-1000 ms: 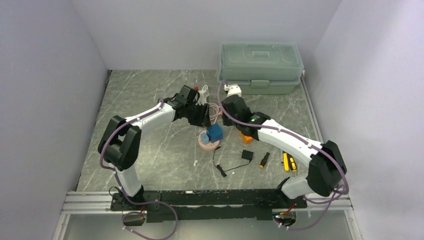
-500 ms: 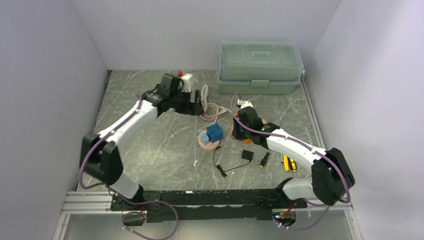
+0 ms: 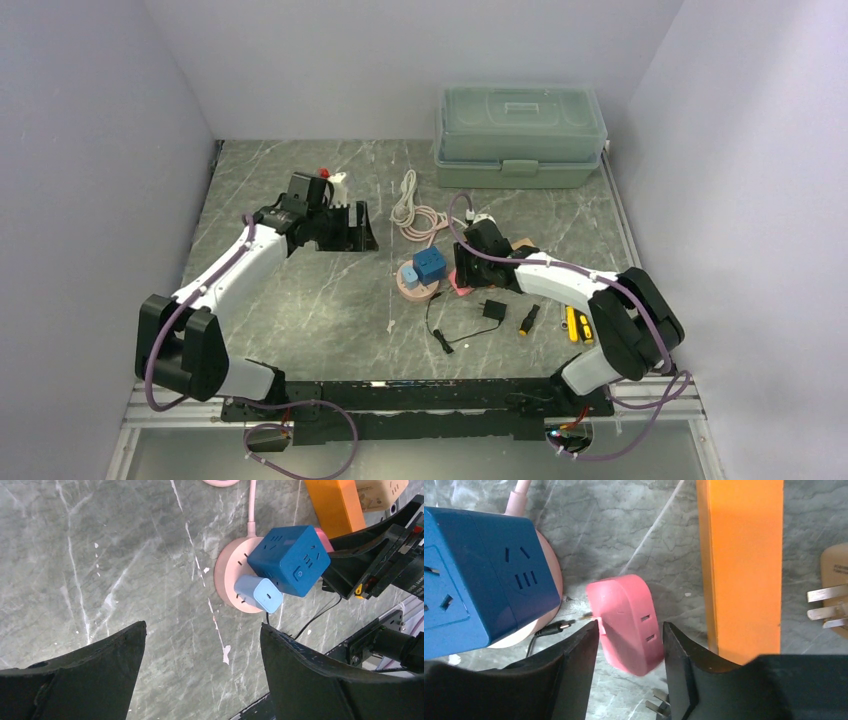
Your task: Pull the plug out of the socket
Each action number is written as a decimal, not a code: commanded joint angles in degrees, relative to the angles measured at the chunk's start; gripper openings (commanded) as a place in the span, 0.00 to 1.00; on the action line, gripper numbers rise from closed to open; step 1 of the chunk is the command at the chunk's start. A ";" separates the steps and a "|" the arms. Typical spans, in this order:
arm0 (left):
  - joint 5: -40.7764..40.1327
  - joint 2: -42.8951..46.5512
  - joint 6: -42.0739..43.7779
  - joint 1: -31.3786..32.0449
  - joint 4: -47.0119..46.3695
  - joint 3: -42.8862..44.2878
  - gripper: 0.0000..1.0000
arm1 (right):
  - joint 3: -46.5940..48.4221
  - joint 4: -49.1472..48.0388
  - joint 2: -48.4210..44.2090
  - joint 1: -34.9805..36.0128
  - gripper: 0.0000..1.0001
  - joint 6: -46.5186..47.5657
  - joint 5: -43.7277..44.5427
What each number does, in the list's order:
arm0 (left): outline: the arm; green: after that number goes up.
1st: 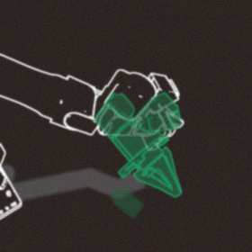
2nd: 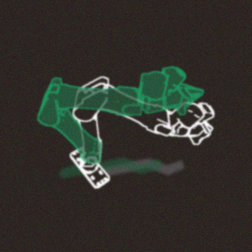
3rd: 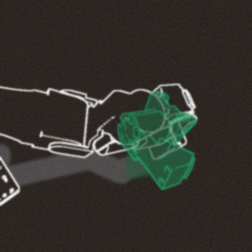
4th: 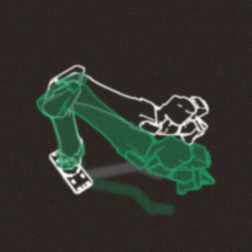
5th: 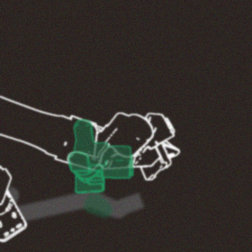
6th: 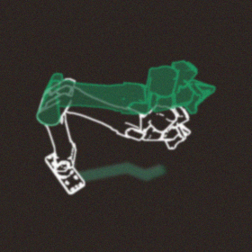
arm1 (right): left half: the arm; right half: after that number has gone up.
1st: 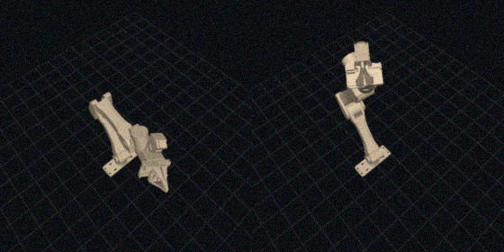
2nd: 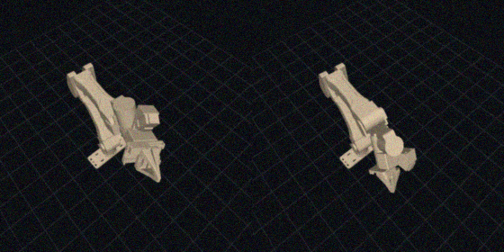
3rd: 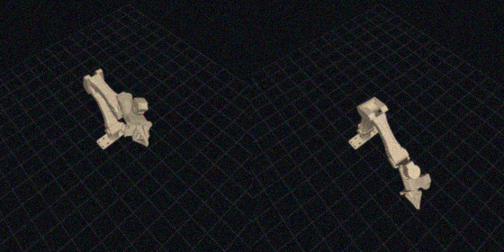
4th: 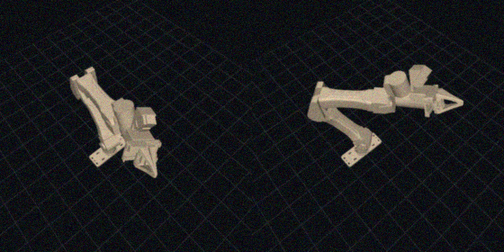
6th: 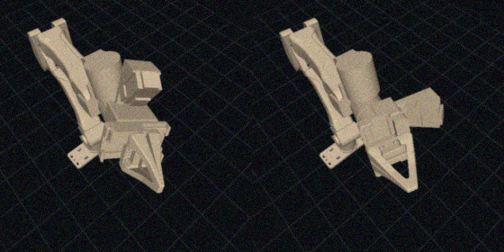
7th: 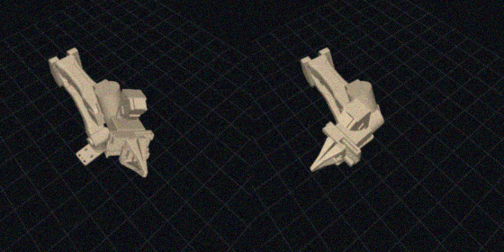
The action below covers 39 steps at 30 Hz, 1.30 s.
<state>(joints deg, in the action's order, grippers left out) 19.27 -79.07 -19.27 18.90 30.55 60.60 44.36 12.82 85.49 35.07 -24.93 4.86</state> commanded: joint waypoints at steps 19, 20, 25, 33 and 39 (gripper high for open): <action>6.21 -2.73 -1.90 1.15 -3.67 -0.46 0.86 | 1.89 -3.39 -14.69 0.44 0.86 5.82 -2.84; 6.53 -3.71 -1.57 1.77 -3.56 -0.28 0.86 | 1.98 -4.02 -15.31 0.44 0.91 6.50 -5.03; 11.06 -8.57 -2.18 4.79 -4.27 -0.07 0.85 | 3.81 -5.00 -14.50 1.93 0.94 9.07 -8.12; 16.87 -15.32 -4.48 7.45 -7.49 0.57 0.79 | 8.39 -3.53 -8.07 9.73 0.95 11.61 -1.10; 16.61 -17.61 -4.91 7.80 -7.74 0.95 0.74 | 11.34 -2.31 -2.92 12.24 0.95 12.23 6.59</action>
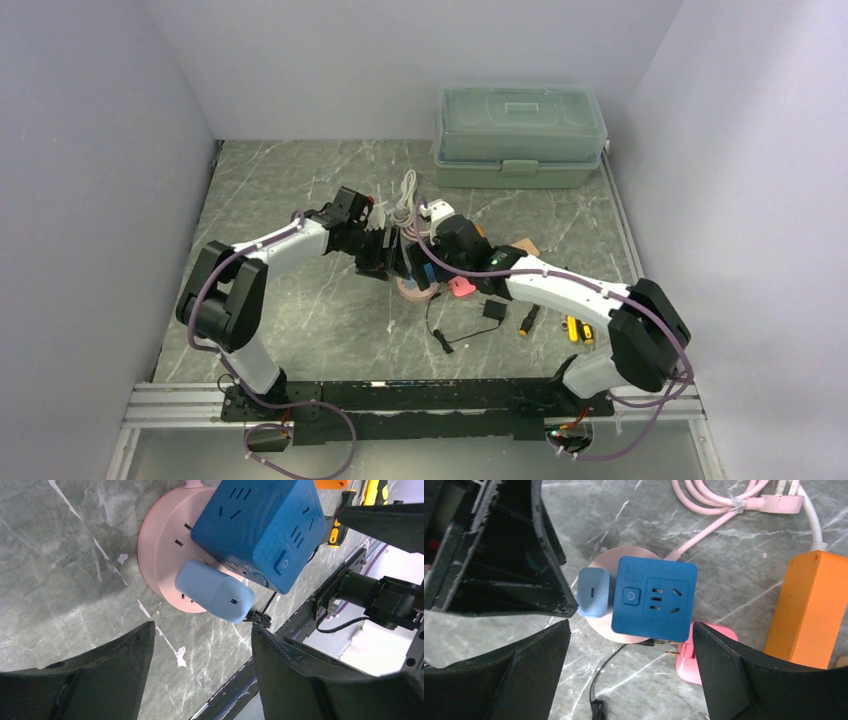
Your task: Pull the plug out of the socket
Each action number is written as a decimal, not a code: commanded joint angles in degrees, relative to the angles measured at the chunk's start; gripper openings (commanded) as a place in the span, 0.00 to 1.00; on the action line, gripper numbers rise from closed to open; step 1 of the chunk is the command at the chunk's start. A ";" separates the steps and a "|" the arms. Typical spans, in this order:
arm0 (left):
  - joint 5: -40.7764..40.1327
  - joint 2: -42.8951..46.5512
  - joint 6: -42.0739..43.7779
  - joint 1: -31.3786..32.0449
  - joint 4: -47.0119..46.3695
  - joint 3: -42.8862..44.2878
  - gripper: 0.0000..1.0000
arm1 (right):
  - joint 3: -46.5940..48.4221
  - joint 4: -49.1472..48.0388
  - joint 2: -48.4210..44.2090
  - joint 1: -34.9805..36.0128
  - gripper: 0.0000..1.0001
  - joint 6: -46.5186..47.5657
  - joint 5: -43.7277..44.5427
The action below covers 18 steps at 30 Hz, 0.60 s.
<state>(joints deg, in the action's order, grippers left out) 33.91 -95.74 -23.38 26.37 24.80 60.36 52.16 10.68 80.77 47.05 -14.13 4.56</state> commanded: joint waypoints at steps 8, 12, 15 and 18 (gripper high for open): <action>0.53 -2.43 -0.65 0.25 -1.83 1.95 0.68 | 3.22 -2.75 4.61 0.33 0.92 2.24 8.20; 0.55 -2.42 -0.68 0.26 -2.38 2.03 0.68 | 2.89 -4.10 5.65 0.69 0.90 2.61 6.88; 1.05 -2.89 -1.03 0.25 -2.98 2.46 0.68 | 2.86 -4.30 6.59 1.23 0.88 2.48 8.52; 1.69 -3.22 -1.27 0.22 -3.51 2.79 0.67 | 2.54 -4.49 7.27 1.59 0.86 2.50 10.42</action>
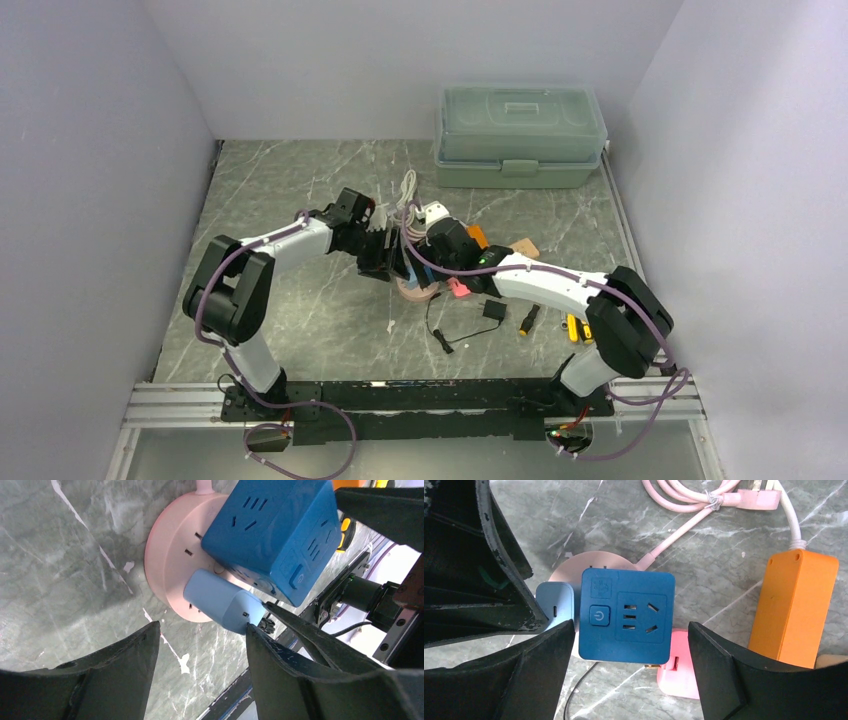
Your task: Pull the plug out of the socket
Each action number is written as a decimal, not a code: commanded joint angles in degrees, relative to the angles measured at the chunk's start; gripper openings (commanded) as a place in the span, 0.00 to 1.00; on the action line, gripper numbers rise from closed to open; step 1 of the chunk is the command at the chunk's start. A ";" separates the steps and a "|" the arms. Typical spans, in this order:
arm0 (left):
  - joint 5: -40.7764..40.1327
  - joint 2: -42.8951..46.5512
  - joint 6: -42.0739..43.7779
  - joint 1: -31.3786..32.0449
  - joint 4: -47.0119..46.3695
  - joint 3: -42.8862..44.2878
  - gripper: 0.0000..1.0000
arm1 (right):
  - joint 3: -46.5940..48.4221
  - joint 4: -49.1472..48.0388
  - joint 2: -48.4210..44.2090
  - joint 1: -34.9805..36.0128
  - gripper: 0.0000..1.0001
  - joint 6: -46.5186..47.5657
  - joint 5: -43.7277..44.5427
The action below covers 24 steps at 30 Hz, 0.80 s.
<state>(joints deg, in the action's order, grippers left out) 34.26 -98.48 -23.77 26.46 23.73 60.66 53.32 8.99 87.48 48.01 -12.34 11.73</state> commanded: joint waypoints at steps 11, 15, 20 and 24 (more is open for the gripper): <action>2.60 0.13 -0.31 0.17 -3.55 2.17 0.67 | -0.78 -6.45 0.84 0.85 0.73 0.41 3.73; 3.29 -1.07 -0.49 0.21 -3.34 2.26 0.66 | -1.01 -6.58 1.01 0.86 0.73 0.22 3.54; 3.77 -2.11 -0.42 0.26 -2.57 2.61 0.60 | -1.75 -7.59 1.57 0.94 0.72 -0.28 2.10; 3.35 -2.58 -0.22 0.35 -1.87 2.87 0.56 | -2.01 -7.85 1.98 0.99 0.63 -0.53 1.63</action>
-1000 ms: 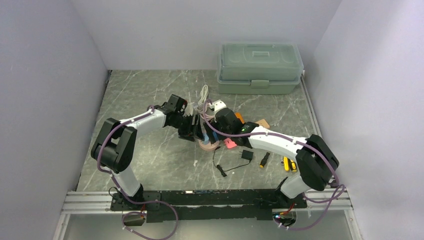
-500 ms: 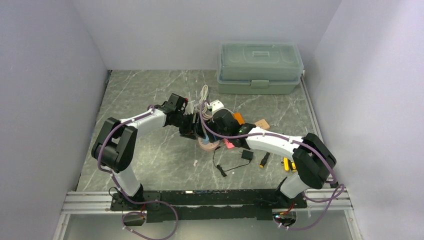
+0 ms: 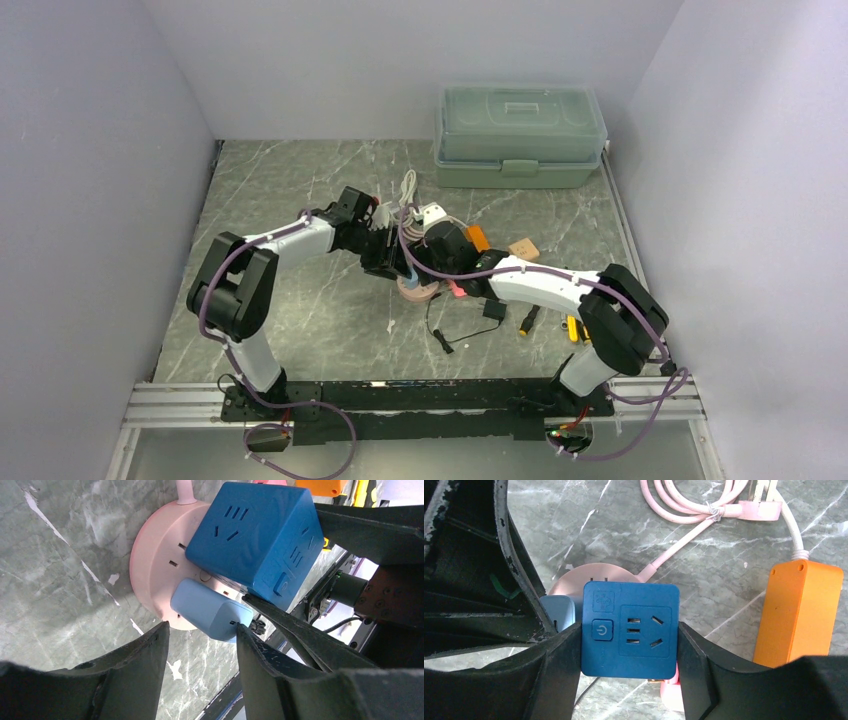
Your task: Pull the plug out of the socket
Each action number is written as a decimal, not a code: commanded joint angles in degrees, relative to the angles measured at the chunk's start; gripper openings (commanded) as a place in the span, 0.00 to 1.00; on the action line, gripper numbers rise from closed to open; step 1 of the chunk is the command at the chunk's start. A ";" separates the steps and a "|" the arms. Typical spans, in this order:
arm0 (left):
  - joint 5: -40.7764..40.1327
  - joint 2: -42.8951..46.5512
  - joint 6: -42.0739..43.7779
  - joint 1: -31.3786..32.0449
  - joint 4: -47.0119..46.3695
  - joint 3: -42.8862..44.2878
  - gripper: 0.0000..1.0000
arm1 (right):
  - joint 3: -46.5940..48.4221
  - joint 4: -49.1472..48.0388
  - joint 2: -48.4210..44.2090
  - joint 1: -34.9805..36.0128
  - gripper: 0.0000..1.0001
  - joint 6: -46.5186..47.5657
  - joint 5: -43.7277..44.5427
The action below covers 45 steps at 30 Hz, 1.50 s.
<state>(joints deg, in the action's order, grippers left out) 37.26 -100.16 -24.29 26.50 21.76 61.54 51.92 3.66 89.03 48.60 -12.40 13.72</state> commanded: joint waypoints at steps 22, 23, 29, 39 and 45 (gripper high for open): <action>-7.24 -6.13 4.32 5.64 8.13 4.09 0.31 | -2.44 -2.02 -1.09 -3.58 0.02 -5.44 -0.94; -7.46 -6.17 4.38 5.78 8.19 4.06 0.31 | -2.58 -2.19 -1.21 -4.00 0.01 -5.70 -1.69; -8.66 -7.17 4.78 6.67 9.05 4.03 0.31 | -3.39 -2.72 -2.63 -4.44 0.00 -5.43 -1.43; -9.46 -8.88 4.43 6.72 9.34 4.76 0.29 | -1.96 -1.82 -2.15 1.33 0.00 -3.41 6.62; -9.95 -9.27 4.51 6.70 9.84 5.05 0.29 | -1.17 -1.04 -1.99 4.20 0.00 -2.69 12.59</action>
<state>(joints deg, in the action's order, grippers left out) 36.97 -104.27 -23.29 31.33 28.16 68.71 49.12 3.07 86.80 50.98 -14.59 22.50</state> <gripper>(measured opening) 0.285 0.637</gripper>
